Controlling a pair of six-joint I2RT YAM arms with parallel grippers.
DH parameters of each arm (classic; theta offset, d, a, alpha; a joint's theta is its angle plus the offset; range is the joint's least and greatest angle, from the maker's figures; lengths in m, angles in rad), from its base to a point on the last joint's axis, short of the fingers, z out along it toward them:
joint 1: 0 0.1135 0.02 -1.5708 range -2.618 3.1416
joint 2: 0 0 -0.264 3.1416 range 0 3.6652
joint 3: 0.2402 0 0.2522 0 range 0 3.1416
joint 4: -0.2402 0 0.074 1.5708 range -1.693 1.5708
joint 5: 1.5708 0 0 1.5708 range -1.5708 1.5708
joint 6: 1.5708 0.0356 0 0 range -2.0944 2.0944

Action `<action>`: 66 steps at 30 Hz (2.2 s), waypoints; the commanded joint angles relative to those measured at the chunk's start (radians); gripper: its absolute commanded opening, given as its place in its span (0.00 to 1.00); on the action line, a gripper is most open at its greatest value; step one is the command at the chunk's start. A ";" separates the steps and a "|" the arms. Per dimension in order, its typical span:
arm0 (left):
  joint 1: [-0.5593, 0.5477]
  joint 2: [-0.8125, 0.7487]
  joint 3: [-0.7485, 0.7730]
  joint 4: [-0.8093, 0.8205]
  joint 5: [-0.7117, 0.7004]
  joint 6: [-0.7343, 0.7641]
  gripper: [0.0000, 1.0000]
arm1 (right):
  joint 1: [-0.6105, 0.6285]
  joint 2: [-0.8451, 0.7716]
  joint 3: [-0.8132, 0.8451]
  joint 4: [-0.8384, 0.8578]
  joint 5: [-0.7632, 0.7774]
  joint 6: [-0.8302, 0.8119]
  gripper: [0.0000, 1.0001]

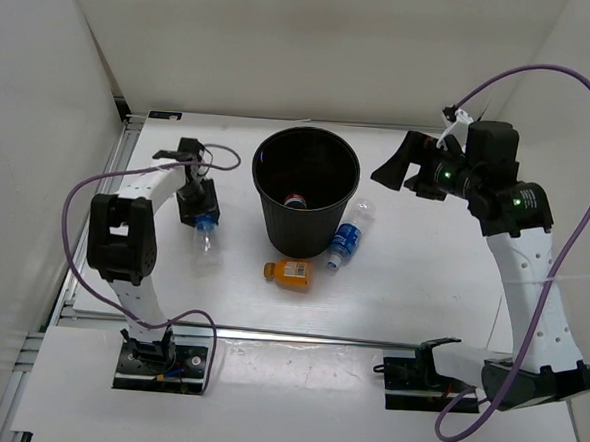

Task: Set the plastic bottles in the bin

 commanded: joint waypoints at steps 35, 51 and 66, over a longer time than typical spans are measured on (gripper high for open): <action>-0.325 -0.011 0.934 -0.039 0.324 -0.218 1.00 | -0.044 -0.086 -0.222 -0.099 0.151 0.129 1.00; -0.213 -0.590 0.296 -0.222 -0.051 -0.227 1.00 | -0.084 0.512 -0.175 0.104 0.000 0.328 1.00; -0.163 -0.729 0.150 -0.386 -0.141 -0.296 1.00 | -0.084 0.914 0.077 0.085 -0.028 0.318 0.96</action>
